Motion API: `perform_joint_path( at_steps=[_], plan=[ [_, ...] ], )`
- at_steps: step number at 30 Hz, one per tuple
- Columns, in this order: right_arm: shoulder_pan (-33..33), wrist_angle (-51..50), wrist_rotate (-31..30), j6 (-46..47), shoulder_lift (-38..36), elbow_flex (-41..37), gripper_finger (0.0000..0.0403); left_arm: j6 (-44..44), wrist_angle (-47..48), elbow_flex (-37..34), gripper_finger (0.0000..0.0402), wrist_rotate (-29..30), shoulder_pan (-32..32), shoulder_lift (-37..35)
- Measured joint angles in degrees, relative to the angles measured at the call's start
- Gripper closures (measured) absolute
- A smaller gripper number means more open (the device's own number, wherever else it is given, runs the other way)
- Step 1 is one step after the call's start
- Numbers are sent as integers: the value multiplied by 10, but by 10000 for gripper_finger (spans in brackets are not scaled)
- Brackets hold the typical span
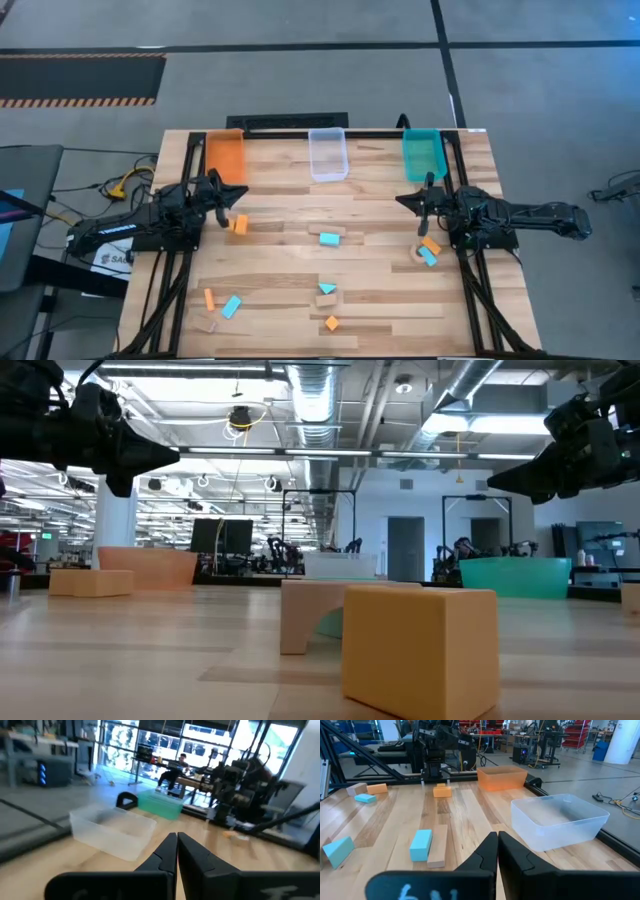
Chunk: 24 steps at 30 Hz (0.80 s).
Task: Sort & place blocks by color
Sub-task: Put the blue rectangle block into the blue bin
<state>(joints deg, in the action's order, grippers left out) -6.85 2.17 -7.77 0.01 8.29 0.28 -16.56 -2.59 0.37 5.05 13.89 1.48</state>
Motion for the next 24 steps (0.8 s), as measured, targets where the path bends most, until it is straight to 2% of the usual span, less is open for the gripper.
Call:
perform_joint_path(
  at_steps=[2,6,9,15,20,24],
  plan=[
    [0,0,0,0,0,0,367,-84,-1,0,401,-19,0,0],
    [0,0,0,0,0,0,366,-304,-20,0,401,-41,0,0],
    [0,0,0,0,0,0,367,-399,-15,0,401,-41,0,0],
    [-1,5,-1,0,0,0,367,-410,-17,0,401,13,0,0],
    [-2,35,-3,-14,0,0,367,-344,-63,0,401,13,0,2],
    [-2,77,-2,39,0,3,367,-284,-120,1,401,38,2,21]
  ],
)
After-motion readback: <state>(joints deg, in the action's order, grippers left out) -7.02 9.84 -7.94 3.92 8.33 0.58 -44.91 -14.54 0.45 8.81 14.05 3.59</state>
